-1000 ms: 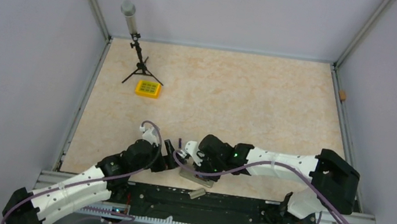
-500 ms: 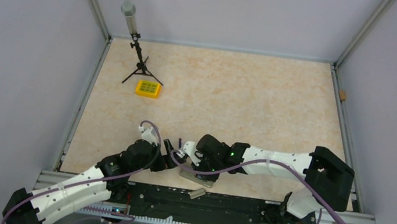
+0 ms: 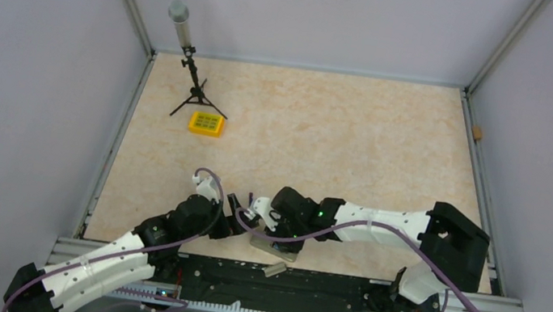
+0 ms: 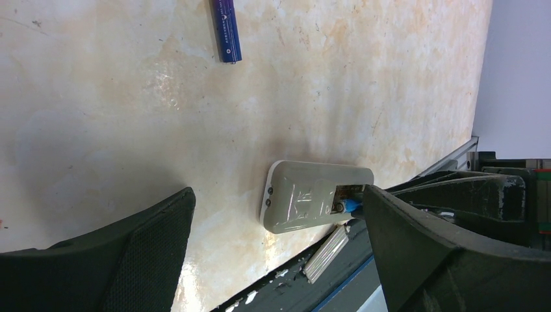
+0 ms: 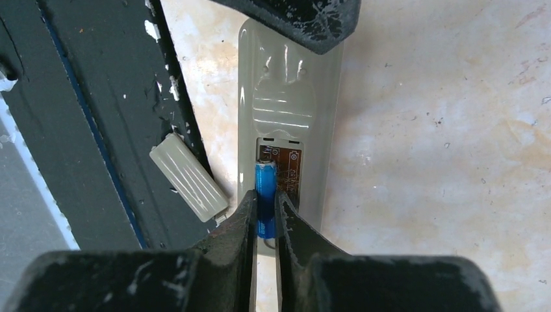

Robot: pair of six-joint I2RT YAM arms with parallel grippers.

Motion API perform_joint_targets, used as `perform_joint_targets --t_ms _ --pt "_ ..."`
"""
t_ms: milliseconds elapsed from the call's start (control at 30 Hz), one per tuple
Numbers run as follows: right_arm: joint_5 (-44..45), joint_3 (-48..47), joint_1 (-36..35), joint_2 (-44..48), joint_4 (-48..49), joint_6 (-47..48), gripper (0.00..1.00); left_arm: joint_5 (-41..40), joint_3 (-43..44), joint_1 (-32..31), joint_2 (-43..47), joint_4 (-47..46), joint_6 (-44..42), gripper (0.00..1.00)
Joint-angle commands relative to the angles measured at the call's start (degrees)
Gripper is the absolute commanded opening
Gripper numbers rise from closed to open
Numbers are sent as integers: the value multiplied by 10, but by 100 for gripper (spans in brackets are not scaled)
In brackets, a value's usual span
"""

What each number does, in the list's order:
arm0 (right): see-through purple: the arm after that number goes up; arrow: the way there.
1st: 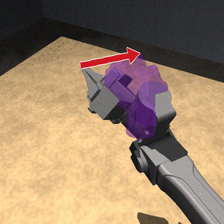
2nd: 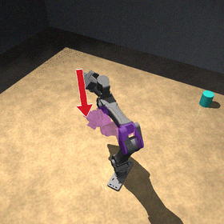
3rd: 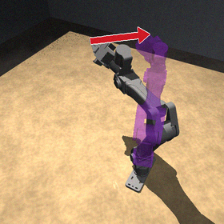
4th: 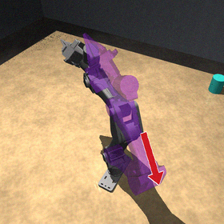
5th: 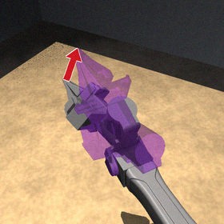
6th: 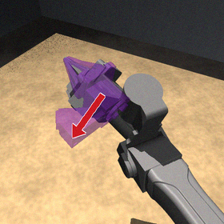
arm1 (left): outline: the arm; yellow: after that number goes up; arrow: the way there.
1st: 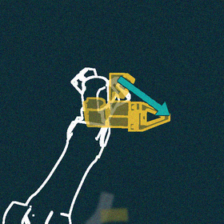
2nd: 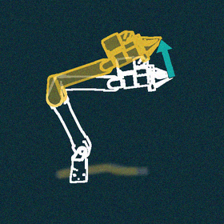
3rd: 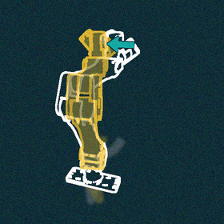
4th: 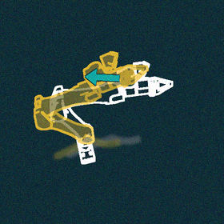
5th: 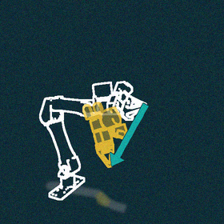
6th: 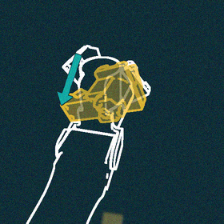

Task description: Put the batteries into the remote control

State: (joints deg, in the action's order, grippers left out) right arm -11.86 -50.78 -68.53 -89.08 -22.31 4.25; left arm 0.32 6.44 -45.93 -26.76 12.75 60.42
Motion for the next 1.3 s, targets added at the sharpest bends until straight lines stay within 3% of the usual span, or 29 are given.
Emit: perform_joint_targets --t_ms 0,567,1267 --pt "-16 -26 -8 -11 10 -5 9 -12 -5 -1 -2 31 -7 99" --pt "-20 -24 -8 -14 14 -7 20 -9 -6 -1 -8 21 -7 99" --pt "-13 -33 -8 -14 13 -3 24 -6 -1 -1 -38 -3 -9 99"
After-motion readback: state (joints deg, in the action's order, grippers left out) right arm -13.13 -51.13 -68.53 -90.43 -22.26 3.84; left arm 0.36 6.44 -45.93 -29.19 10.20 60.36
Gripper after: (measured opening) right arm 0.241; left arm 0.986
